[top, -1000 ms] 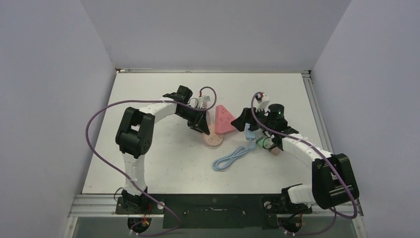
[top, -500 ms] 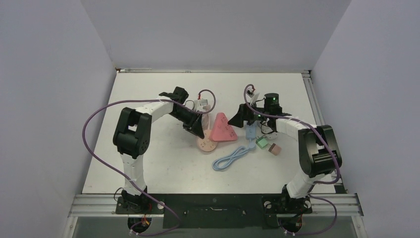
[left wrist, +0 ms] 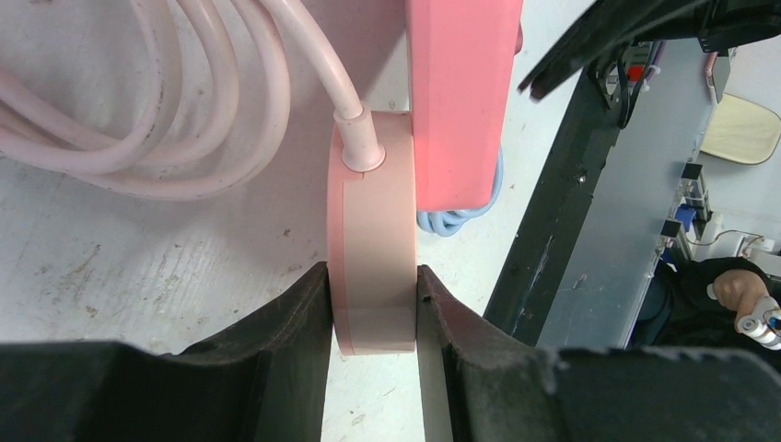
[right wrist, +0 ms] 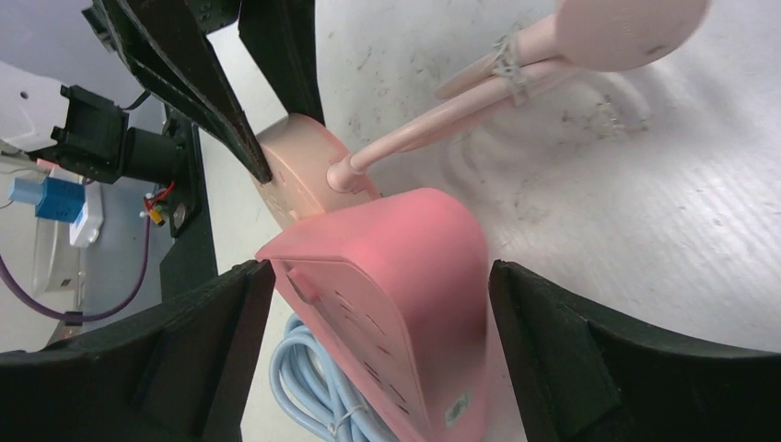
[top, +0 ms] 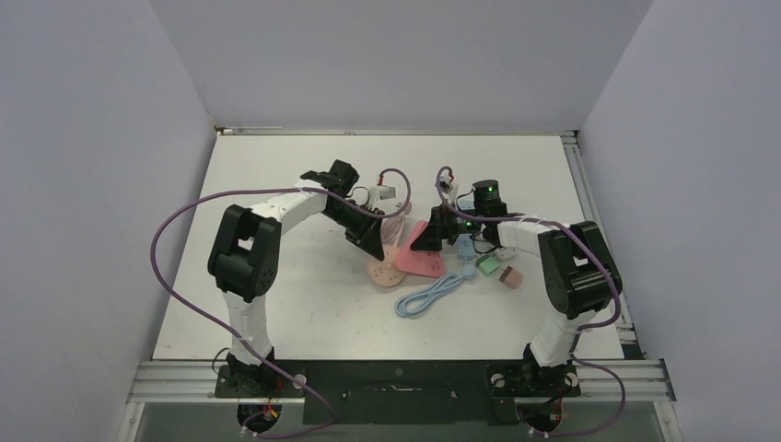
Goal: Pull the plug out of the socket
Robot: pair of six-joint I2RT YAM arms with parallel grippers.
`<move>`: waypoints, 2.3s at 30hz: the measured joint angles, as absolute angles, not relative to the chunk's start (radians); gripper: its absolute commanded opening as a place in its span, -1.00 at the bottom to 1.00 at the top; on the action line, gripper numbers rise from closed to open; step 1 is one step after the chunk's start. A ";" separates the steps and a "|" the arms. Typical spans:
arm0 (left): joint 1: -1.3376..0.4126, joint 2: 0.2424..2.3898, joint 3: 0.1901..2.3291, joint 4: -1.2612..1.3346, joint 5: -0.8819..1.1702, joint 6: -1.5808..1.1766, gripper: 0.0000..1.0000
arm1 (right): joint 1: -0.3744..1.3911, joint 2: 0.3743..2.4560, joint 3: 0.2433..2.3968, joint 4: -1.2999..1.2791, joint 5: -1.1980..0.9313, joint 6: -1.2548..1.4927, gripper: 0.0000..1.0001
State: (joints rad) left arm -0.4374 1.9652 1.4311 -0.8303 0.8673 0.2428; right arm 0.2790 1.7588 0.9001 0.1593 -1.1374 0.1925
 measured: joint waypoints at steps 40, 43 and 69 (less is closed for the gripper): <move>-0.379 1.998 1.431 -0.792 0.818 0.184 0.26 | 0.329 1.772 0.817 0.370 -1.221 0.370 -0.89; -0.371 1.999 1.431 -0.797 0.815 0.176 0.24 | 0.328 1.772 0.817 0.377 -1.220 0.383 -0.89; -0.371 2.081 1.456 -0.813 0.800 0.113 -0.46 | 0.350 1.736 0.776 0.434 -1.138 0.463 -0.89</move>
State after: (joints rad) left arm -0.3714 2.0808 1.4559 -0.8127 0.7998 0.1127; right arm 0.3496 1.7363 0.7761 0.4335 -1.1381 0.4625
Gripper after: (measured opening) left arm 0.431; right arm 0.350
